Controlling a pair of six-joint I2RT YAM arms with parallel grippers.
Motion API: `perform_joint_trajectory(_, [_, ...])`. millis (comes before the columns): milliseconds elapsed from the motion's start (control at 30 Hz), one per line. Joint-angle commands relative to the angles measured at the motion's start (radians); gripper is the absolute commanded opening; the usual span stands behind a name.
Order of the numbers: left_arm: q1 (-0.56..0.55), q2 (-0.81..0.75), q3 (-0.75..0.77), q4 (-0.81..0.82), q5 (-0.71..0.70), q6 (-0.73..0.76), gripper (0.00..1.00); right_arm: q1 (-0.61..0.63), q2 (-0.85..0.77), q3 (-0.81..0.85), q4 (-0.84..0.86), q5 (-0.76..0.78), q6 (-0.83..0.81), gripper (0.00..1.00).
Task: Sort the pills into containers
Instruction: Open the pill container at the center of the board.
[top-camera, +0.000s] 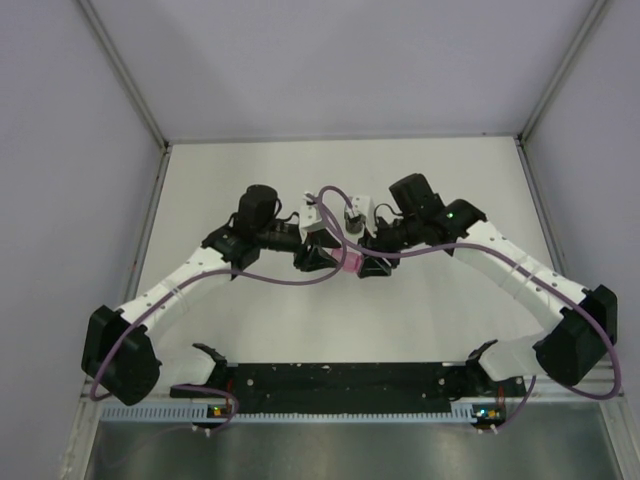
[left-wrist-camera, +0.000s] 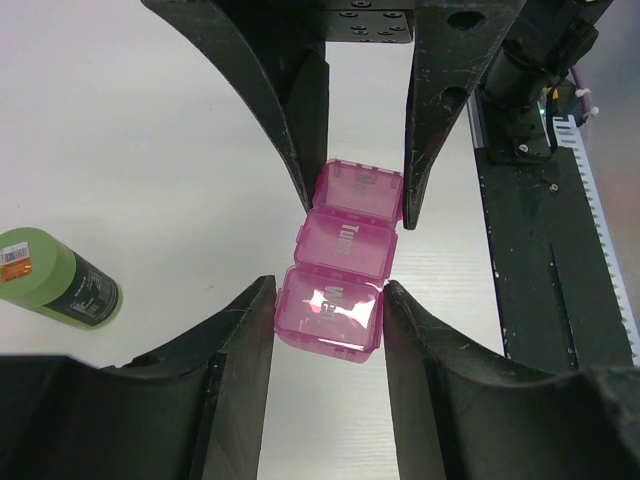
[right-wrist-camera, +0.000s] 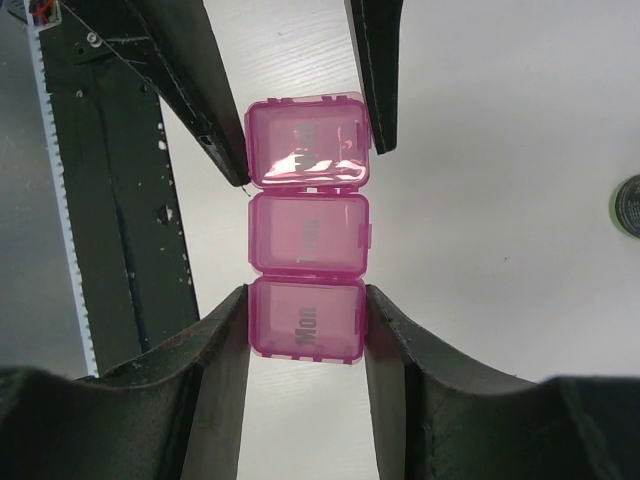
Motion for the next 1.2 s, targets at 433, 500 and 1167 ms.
perform_joint_trajectory(433, [-0.006,-0.054,0.056,0.079,0.075,-0.105,0.37,-0.019,0.022,-0.001,0.032,0.054,0.032,0.0])
perform_joint_trajectory(500, [-0.005,-0.054,0.049,0.091,0.072,-0.106,0.37,-0.019,0.022,-0.002,0.032,0.048,0.033,0.0])
perform_joint_trajectory(1167, [-0.006,-0.092,-0.001,0.027,-0.026,0.142,0.37,-0.048,0.058,0.029,0.016,-0.02,0.05,0.0])
